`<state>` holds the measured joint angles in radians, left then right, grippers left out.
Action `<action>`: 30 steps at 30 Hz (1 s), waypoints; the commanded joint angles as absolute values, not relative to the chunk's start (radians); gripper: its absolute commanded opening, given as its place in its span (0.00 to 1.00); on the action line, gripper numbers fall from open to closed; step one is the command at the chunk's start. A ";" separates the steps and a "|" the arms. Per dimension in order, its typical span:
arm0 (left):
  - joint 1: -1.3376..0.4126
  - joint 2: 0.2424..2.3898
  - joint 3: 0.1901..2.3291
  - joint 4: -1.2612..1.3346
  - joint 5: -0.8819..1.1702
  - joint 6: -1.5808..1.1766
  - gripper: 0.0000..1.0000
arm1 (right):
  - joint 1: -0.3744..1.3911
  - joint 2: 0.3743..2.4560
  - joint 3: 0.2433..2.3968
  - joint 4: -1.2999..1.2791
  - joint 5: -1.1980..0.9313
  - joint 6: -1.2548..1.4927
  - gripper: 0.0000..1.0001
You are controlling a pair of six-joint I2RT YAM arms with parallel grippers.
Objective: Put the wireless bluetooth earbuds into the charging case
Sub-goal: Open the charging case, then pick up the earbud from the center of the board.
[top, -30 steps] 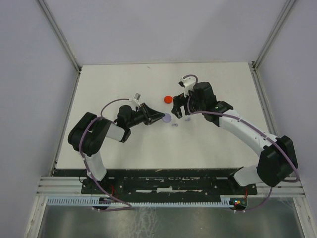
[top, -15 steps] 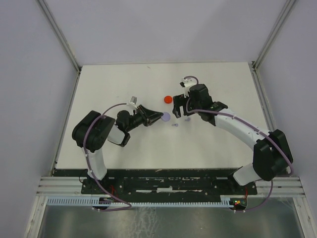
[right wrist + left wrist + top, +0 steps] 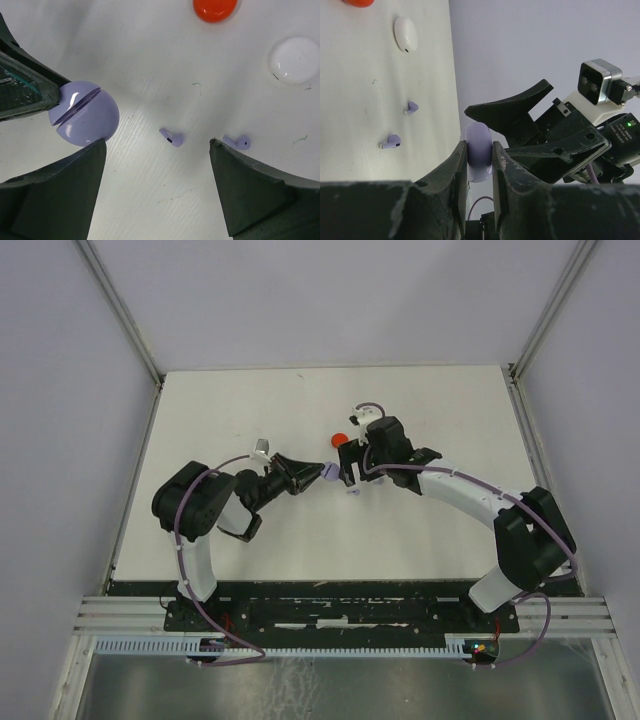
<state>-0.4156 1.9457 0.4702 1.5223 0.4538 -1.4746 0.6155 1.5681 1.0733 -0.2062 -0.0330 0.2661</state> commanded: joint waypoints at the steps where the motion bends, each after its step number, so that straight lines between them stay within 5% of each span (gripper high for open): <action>1: -0.420 1.940 0.476 1.632 0.442 -1.528 0.03 | 0.625 1.598 1.116 -0.143 -0.029 0.282 0.92; 16: -0.425 1.952 0.474 1.671 0.429 -1.563 0.03 | 0.627 1.652 1.135 -0.101 -0.032 0.297 0.92; 30: -0.418 1.887 0.441 1.636 0.172 -1.629 0.03 | 0.626 1.404 0.872 0.080 0.238 0.257 0.98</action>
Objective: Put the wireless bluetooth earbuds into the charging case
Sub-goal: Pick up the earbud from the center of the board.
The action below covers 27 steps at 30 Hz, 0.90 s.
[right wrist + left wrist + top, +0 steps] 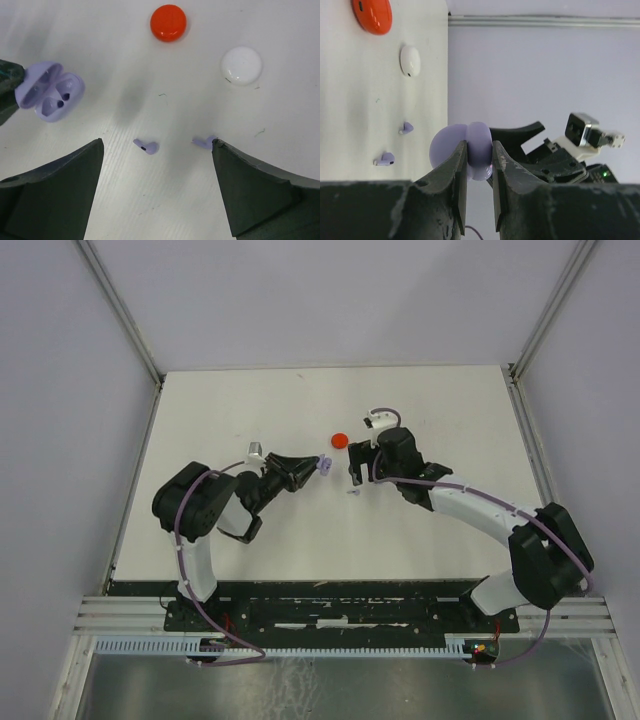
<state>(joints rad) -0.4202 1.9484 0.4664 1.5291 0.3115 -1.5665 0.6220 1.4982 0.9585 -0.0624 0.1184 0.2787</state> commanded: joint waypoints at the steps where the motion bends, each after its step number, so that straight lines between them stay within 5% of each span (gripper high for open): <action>1: -0.418 1.876 0.436 1.633 0.143 -1.634 0.03 | 0.624 1.395 0.852 0.106 0.250 0.261 1.00; 17: -0.431 1.901 0.431 1.730 0.114 -1.657 0.03 | 0.622 1.451 0.909 -0.013 0.377 0.237 0.99; 27: -0.425 1.879 0.443 1.729 0.232 -1.620 0.03 | 0.622 1.532 0.988 -0.119 0.251 0.230 0.84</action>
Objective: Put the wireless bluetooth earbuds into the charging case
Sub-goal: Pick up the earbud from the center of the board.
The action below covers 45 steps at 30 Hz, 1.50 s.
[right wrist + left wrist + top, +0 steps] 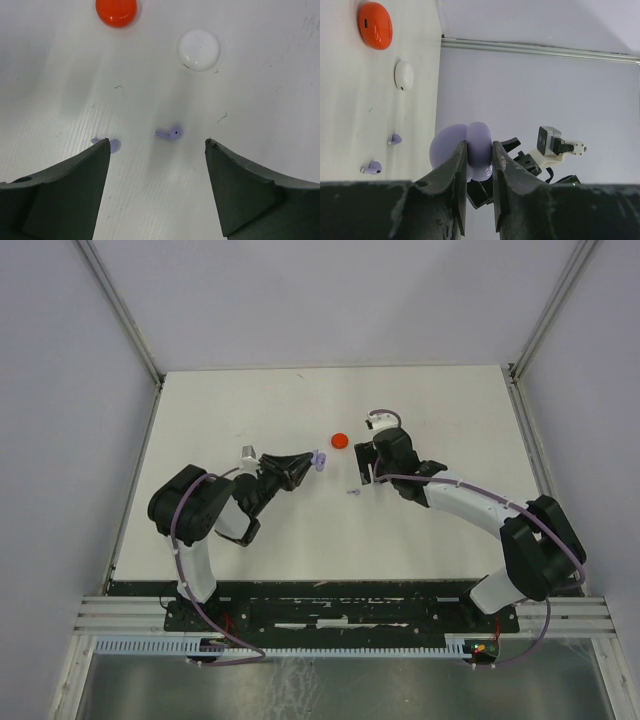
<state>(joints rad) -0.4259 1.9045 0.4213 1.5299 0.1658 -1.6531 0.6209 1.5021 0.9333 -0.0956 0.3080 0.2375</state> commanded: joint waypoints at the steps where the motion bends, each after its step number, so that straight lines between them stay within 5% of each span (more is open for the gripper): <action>1: -0.426 1.883 0.450 1.730 0.244 -1.621 0.03 | 0.621 1.544 0.995 -0.129 0.236 0.233 0.81; 14: -0.425 1.890 0.453 1.730 0.250 -1.630 0.03 | 0.523 1.638 1.071 -0.277 0.293 0.507 0.59; 45: -0.417 1.881 0.447 1.730 0.262 -1.634 0.03 | 0.485 1.812 1.145 -0.275 0.204 0.591 0.46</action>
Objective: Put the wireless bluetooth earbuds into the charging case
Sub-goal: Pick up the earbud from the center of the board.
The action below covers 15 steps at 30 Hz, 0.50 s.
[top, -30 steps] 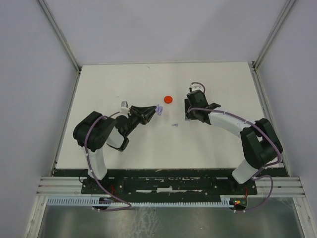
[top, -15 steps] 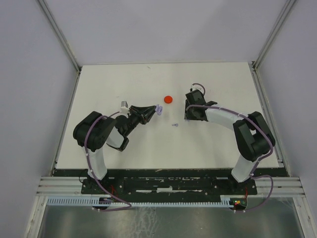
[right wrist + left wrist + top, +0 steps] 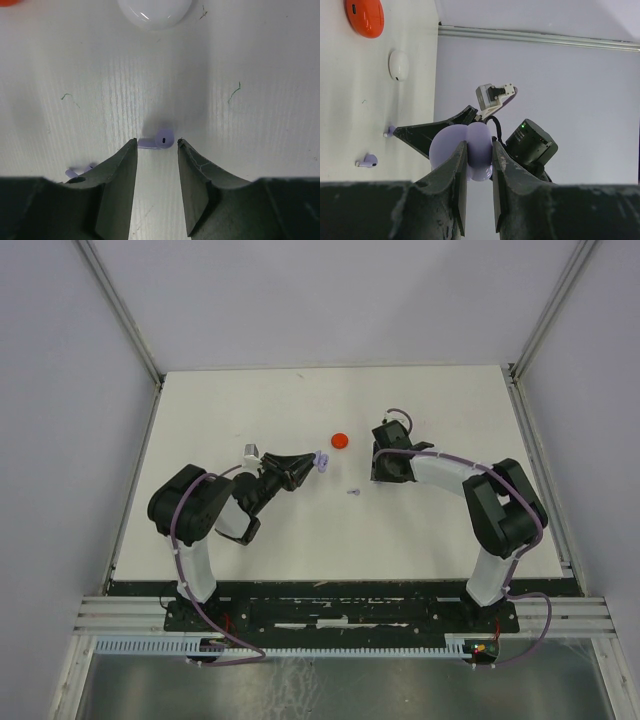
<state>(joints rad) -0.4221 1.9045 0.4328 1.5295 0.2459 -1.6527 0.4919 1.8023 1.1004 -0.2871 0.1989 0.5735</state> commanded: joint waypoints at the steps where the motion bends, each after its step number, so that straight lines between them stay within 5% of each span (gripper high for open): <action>1: -0.416 1.880 0.446 1.729 0.262 -1.634 0.03 | 0.486 1.815 1.146 -0.277 0.207 0.593 0.45; 15: -0.416 1.884 0.447 1.730 0.264 -1.632 0.03 | 0.479 1.849 1.157 -0.287 0.225 0.605 0.41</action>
<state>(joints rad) -0.4210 1.9045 0.4328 1.5295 0.2459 -1.6527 0.4850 1.8397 1.1152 -0.2947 0.2058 0.5896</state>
